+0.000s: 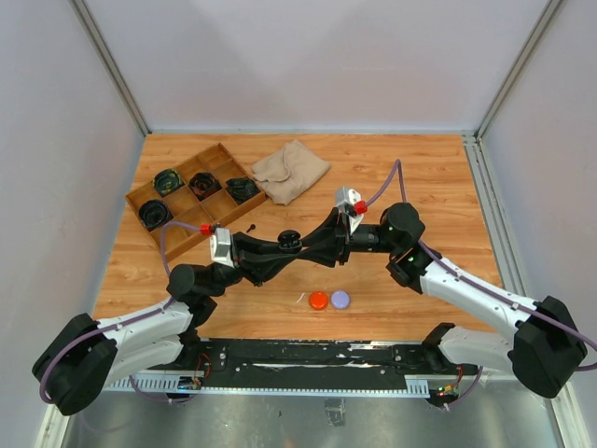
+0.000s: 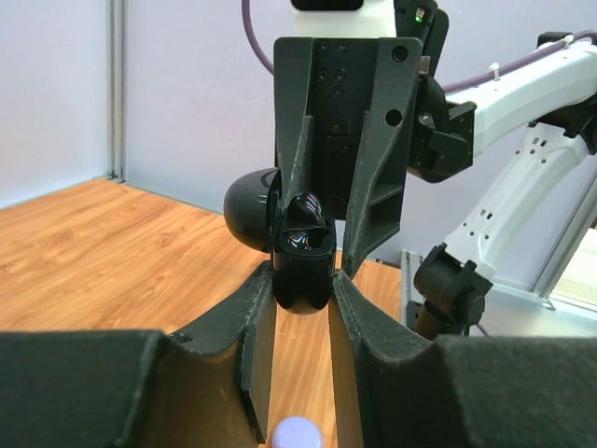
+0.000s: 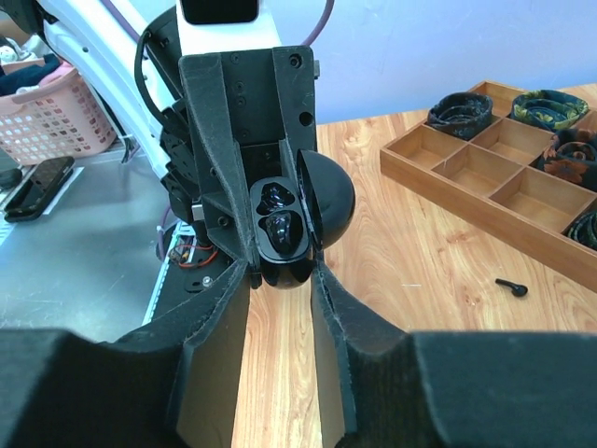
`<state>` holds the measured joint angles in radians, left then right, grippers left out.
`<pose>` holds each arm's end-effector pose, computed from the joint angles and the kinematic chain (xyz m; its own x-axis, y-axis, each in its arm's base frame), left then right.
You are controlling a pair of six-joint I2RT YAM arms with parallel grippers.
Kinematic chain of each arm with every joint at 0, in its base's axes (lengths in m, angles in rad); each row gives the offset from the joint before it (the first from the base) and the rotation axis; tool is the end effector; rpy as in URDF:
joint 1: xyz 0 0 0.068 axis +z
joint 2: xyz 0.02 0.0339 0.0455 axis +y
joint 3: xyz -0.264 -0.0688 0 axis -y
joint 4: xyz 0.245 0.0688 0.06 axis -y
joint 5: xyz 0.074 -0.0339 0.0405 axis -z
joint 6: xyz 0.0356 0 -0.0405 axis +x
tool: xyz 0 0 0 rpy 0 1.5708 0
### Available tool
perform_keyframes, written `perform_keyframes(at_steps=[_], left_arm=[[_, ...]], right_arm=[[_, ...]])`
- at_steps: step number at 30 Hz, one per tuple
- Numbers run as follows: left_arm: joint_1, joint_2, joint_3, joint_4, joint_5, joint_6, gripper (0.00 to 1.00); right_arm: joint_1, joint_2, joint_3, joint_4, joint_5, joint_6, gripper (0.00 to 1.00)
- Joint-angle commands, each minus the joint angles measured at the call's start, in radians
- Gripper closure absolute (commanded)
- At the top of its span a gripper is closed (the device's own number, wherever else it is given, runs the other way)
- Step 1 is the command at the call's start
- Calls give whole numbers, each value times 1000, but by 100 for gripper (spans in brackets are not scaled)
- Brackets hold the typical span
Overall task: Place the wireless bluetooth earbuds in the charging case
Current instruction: Adjust the charging case.
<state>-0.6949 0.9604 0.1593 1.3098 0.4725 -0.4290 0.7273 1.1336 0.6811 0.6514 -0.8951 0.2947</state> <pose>0.1237 -0.1242 0.2471 -0.0240 -0.4622 -0.8864 0.9517 0.2608 -0.1617 0.1677 0.1864 0.3185 -0.1455 0.1137 -0.9828 -0.9875 -0.0777 0.1372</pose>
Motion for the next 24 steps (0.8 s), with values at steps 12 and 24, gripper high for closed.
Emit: perform_keyframes(at_steps=[12, 24], left_arm=[[6, -6, 28, 79, 12, -34, 100], [6, 31, 40, 111, 23, -72, 100]], right_arm=[[-22, 60, -23, 304, -83, 200, 72], [-21, 134, -21, 457, -89, 313, 68]])
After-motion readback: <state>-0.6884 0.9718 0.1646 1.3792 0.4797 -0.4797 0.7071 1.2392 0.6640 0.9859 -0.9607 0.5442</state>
